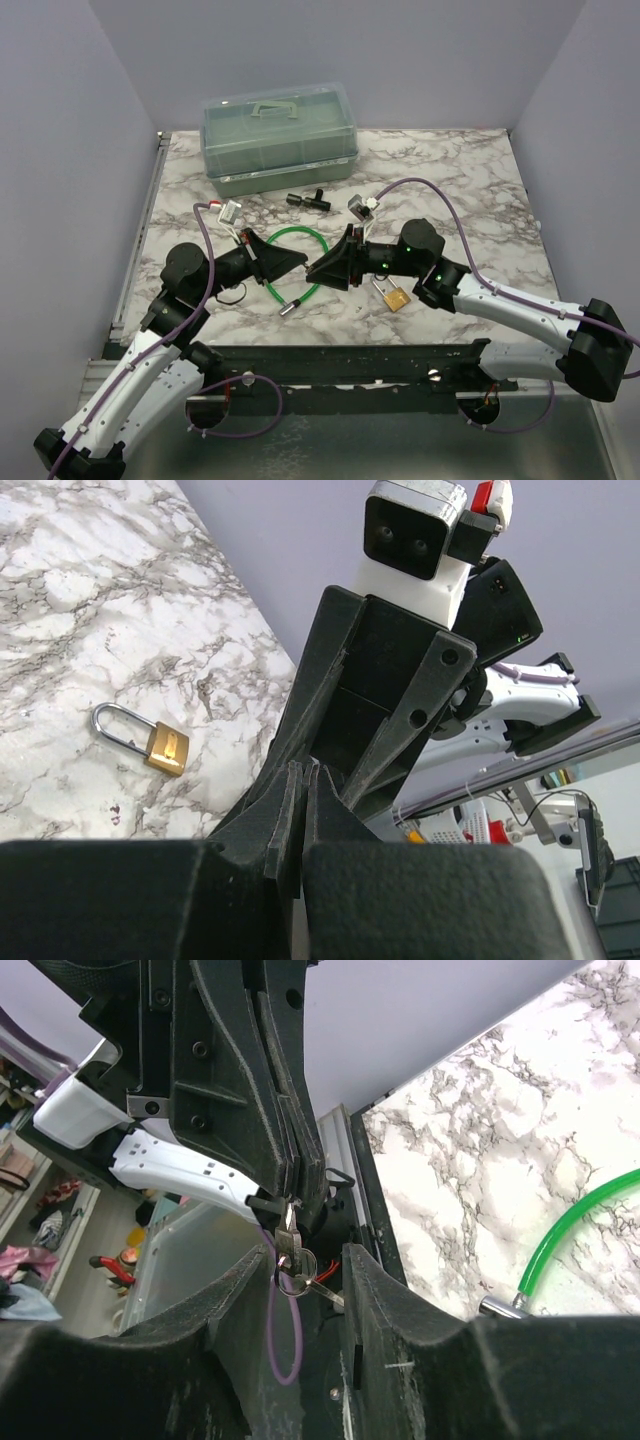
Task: Unlock with the key
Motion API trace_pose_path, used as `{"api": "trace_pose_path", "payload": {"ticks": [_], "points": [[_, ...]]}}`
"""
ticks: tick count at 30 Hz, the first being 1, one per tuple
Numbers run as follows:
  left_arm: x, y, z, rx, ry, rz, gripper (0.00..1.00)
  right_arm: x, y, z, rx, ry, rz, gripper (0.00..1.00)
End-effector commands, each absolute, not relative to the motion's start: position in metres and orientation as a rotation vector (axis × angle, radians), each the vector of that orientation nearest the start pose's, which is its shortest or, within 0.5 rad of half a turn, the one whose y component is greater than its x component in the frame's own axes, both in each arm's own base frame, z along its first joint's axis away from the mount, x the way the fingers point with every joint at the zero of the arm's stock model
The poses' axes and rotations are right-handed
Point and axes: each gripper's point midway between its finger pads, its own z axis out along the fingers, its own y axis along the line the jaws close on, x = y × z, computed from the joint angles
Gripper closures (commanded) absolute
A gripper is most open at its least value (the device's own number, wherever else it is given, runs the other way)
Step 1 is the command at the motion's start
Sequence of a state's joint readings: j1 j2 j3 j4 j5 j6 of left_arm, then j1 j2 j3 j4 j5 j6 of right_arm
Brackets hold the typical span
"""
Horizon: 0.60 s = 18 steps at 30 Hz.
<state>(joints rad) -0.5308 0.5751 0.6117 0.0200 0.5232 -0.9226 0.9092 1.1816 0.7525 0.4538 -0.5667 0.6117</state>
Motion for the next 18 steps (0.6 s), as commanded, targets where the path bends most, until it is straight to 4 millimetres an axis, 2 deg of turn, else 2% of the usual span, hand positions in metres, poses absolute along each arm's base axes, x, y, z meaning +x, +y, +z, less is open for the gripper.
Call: {"api": "trace_pose_path", "payload": {"ticks": [1, 9, 13, 14, 16, 18], "points": [[0.162, -0.227, 0.316, 0.137, 1.704, -1.492, 1.00, 0.139, 0.367, 0.303, -0.777, 1.557, 1.603, 0.58], [0.163, -0.227, 0.313, 0.130, 1.709, -1.487, 1.00, 0.139, 0.367, 0.309, -0.777, 1.536, 1.611, 0.57], [0.164, -0.227, 0.312, 0.127, 1.712, -1.486, 1.00, 0.138, 0.368, 0.311, -0.781, 1.528, 1.620, 0.61], [0.165, -0.227, 0.311, 0.126, 1.713, -1.485, 1.00, 0.138, 0.368, 0.312, -0.782, 1.525, 1.624, 0.63], [0.166, -0.227, 0.309, 0.121, 1.718, -1.482, 1.00, 0.137, 0.369, 0.312, -0.784, 1.522, 1.627, 0.79], [0.167, -0.227, 0.307, 0.116, 1.721, -1.481, 1.00, 0.137, 0.369, 0.313, -0.788, 1.517, 1.631, 0.91]]}}
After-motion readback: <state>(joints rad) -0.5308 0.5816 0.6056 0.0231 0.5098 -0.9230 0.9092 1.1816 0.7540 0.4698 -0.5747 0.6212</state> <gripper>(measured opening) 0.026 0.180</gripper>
